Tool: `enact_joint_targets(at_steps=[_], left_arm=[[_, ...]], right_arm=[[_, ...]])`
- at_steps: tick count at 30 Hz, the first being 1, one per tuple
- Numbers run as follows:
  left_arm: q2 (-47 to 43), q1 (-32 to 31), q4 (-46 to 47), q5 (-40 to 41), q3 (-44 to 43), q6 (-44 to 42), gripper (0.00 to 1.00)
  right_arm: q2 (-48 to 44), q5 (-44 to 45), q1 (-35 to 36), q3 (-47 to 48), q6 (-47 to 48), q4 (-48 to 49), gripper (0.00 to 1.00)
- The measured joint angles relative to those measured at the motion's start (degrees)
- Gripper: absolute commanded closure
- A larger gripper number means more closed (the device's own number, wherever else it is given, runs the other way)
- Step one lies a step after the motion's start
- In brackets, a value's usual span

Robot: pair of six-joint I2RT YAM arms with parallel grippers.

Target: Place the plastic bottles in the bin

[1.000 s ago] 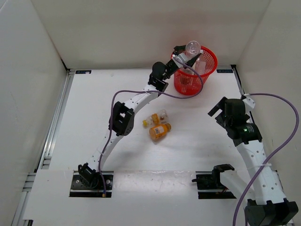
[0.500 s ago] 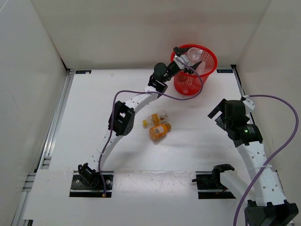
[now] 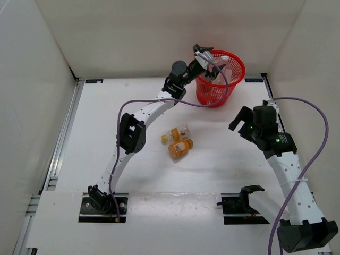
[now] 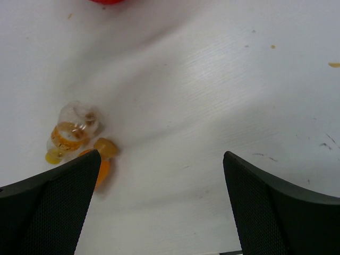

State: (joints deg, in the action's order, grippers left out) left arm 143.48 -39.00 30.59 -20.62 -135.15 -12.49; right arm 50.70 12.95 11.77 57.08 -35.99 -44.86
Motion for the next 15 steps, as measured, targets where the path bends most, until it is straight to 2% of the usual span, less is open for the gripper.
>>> enact_joint_targets(at_steps=[4,6,12,15], left_arm=[[-9.1,1.7,-9.8,2.5,0.7,0.7,0.00],[-18.1,3.3,-15.3,4.6,5.5,-0.1,0.00],[-53.5,8.6,-23.1,15.8,35.3,-8.2,0.00],[-67.5,8.9,-25.7,23.5,49.6,-11.1,0.00]], right_arm=[[4.0,-3.0,2.9,4.2,2.0,0.6,0.01],[6.7,-3.0,6.6,4.9,-0.2,1.6,0.01],[12.3,-4.0,18.2,-1.8,-18.2,6.5,0.01],[19.2,-4.0,23.5,-2.1,-24.6,7.5,0.00]])
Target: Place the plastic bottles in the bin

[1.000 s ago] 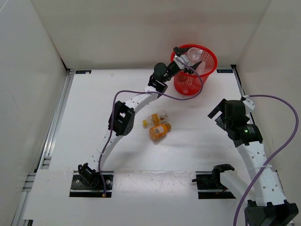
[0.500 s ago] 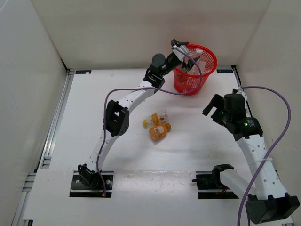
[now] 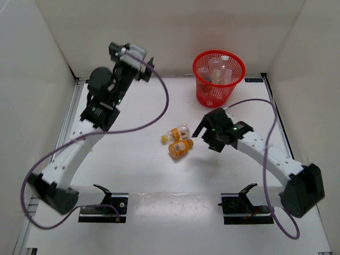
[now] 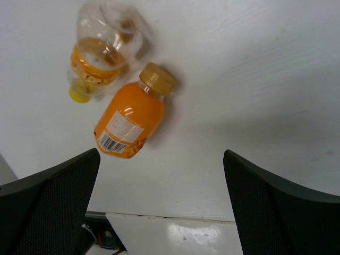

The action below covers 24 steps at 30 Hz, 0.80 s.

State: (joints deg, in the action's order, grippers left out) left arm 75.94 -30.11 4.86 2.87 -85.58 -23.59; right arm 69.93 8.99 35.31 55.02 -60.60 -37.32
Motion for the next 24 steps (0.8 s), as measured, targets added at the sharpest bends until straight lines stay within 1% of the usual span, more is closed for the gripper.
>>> enact_joint_targets(at_steps=[2,4,8,12,16,17,20,21,22,24], left_arm=[[-6.6,-0.1,-1.9,4.0,8.8,-1.0,0.00],[-11.3,-0.1,-5.4,7.2,16.9,-1.2,0.00],[-14.6,0.0,-12.3,11.8,28.3,-0.5,0.00],[-16.7,0.0,-17.0,14.3,34.0,0.3,0.00],[-20.4,0.0,-18.0,15.3,35.5,0.5,0.00],[-21.2,0.0,-17.9,15.5,35.7,0.5,0.00],[-22.9,0.0,-17.8,15.8,36.4,0.5,0.00],[-23.1,0.0,-17.8,15.8,36.5,0.5,0.00],[-23.2,0.0,-17.7,15.8,36.7,0.5,0.00],[-23.4,0.0,-17.7,15.8,37.2,0.5,0.00]], right_arm=[[5.8,-0.1,2.9,2.5,-2.4,0.2,0.00],[11.6,-0.8,5.2,5.7,-4.7,0.7,0.00],[18.2,-2.4,7.3,8.6,-9.1,1.5,0.00],[21.1,-3.8,7.4,8.7,-12.7,1.5,0.00],[26.2,-5.9,7.5,8.9,-15.6,2.9,0.00],[27.4,-6.2,7.6,8.9,-16.0,3.5,0.01],[30.9,-6.4,8.0,9.0,-17.0,4.8,0.07],[31.9,-6.5,8.1,9.0,-17.3,5.1,0.11],[32.5,-6.9,8.2,9.1,-17.5,5.0,0.25],[32.6,-7.1,8.3,9.1,-17.9,5.6,0.39]])
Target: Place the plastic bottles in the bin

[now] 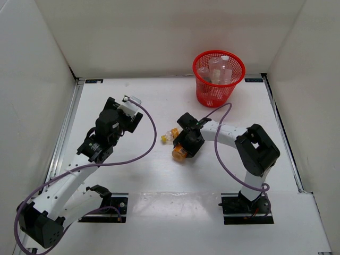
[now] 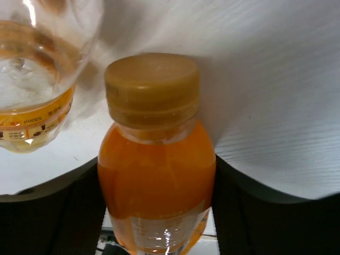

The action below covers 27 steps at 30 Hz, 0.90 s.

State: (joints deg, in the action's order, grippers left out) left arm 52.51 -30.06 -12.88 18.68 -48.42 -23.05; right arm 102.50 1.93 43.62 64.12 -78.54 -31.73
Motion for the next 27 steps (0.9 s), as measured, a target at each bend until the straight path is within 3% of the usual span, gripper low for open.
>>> enact_joint_targets(at_steps=[1,7,10,14,17,19,23,27], left_arm=[[0.0,0.0,-0.2,0.0,0.1,0.0,0.00],[-0.6,0.0,-0.4,-0.9,1.1,-0.5,0.00],[-0.5,0.0,-0.9,-3.7,2.3,-1.8,0.00],[1.6,-0.7,-2.4,-7.2,4.0,-4.6,0.00],[5.6,-2.4,-3.5,-10.0,4.3,-7.2,0.00],[9.0,-3.7,-3.8,-12.4,4.2,-9.1,0.00],[16.9,-6.1,-5.1,-17.0,1.3,-12.3,0.00],[26.6,-6.8,-5.2,-22.0,-5.8,-14.1,0.00]], right_arm=[[0.0,0.0,0.0,-0.2,-0.5,0.4,0.50],[-4.8,2.6,0.6,-4.2,0.0,-1.1,0.90],[-11.1,6.0,1.5,-5.0,1.2,-5.5,0.90],[-23.7,18.3,4.8,-3.0,7.8,-9.6,0.93],[-30.4,27.9,4.1,3.2,19.1,-8.1,0.93],[-32.1,32.3,-1.2,8.2,28.6,-2.4,0.93],[-27.1,36.7,-15.4,18.8,44.7,8.9,0.92],[-10.6,38.2,-23.2,36.8,55.5,13.5,0.92]])
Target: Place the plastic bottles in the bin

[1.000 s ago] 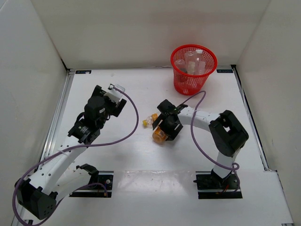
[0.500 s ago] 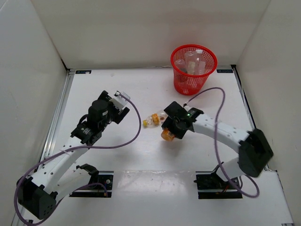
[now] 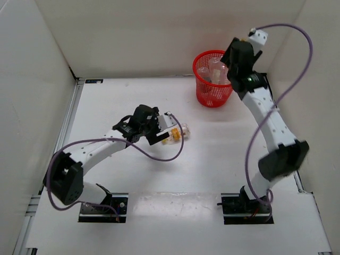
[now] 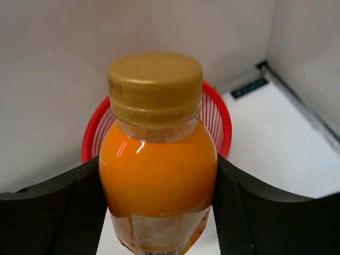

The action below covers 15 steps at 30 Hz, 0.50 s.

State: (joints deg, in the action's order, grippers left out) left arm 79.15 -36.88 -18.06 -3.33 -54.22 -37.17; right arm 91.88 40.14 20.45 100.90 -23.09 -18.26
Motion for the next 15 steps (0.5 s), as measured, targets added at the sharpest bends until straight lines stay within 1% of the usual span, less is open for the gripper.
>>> enact_joint_targets(at_steps=[2,3,5,6,8,9,12,13,15], left_arm=[[3.5,0.0,0.1,-2.7,-3.1,-0.5,0.00],[5.2,-0.1,0.0,-4.1,-4.8,-0.7,0.00],[8.3,-0.3,0.3,-6.4,-8.0,-1.1,0.00],[9.7,-0.4,0.4,-7.1,-9.2,-1.4,0.00],[12.4,-1.1,0.8,-8.4,-11.4,-2.3,0.00],[13.4,-1.4,0.9,-8.8,-11.9,-2.6,0.00],[16.5,-2.2,0.9,-10.3,-12.9,-3.7,0.00],[17.5,-2.4,0.7,-11.0,-13.3,-4.1,0.00],[19.6,-2.6,0.4,-12.2,-14.3,-4.7,0.00]], right_arm=[[8.5,0.0,-1.5,8.0,3.4,1.2,0.88],[12.6,-0.2,-2.1,11.6,4.9,1.6,0.84],[18.8,-0.6,-3.1,15.5,7.2,1.7,0.79],[20.9,-0.5,-3.4,16.0,7.9,1.6,0.69],[24.1,0.0,-4.0,16.1,8.7,0.4,0.61],[25.1,0.2,-4.3,16.0,8.7,-0.4,0.43],[25.7,-0.2,-5.5,14.8,8.6,-2.1,0.19],[25.6,-0.7,-5.9,14.7,8.5,-2.2,0.08],[25.3,-2.0,-6.4,14.7,8.7,-2.1,0.02]])
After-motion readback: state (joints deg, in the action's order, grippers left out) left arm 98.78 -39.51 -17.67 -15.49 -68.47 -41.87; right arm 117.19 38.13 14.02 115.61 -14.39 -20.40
